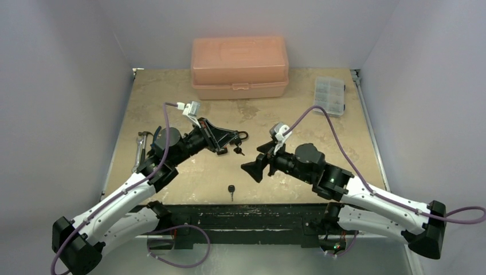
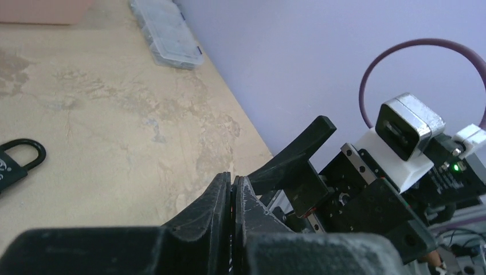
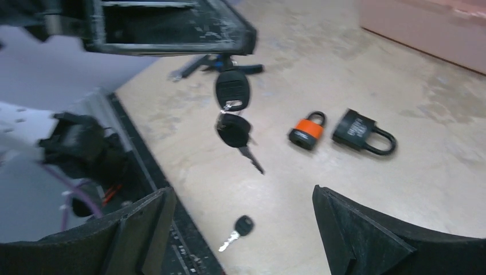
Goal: Unlock with the key
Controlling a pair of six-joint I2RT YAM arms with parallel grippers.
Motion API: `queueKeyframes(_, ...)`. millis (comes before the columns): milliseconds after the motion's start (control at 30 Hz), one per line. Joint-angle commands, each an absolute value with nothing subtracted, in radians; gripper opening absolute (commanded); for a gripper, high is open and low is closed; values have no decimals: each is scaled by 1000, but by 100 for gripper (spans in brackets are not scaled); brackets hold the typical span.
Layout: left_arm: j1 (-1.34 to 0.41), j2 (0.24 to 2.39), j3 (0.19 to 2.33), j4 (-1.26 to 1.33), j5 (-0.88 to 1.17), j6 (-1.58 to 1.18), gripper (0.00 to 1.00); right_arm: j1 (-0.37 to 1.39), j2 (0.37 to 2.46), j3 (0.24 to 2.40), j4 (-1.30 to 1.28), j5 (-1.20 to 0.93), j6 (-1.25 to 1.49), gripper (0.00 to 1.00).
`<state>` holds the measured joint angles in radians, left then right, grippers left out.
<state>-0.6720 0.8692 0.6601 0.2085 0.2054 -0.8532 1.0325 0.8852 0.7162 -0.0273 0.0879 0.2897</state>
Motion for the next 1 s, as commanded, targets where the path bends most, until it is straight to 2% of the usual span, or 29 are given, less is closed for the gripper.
queueKeyframes(0, -671, 821, 738, 184, 322, -747, 0, 1034, 784, 703, 126, -132, 280, 99)
queueKeyframes(133, -671, 798, 769, 201, 411, -733, 0, 1035, 720, 663, 272, -243, 342, 93)
queueKeyframes(367, -671, 775, 820, 225, 523, -729, 0, 1034, 703, 683, 358, -201, 394, 85)
queueKeyframes(667, -671, 771, 801, 287, 565, -757, 0, 1034, 797, 744, 421, -243, 422, 78)
queueKeyframes(967, -670, 770, 796, 305, 564, -764, 0, 1034, 859, 782, 449, -248, 435, 66)
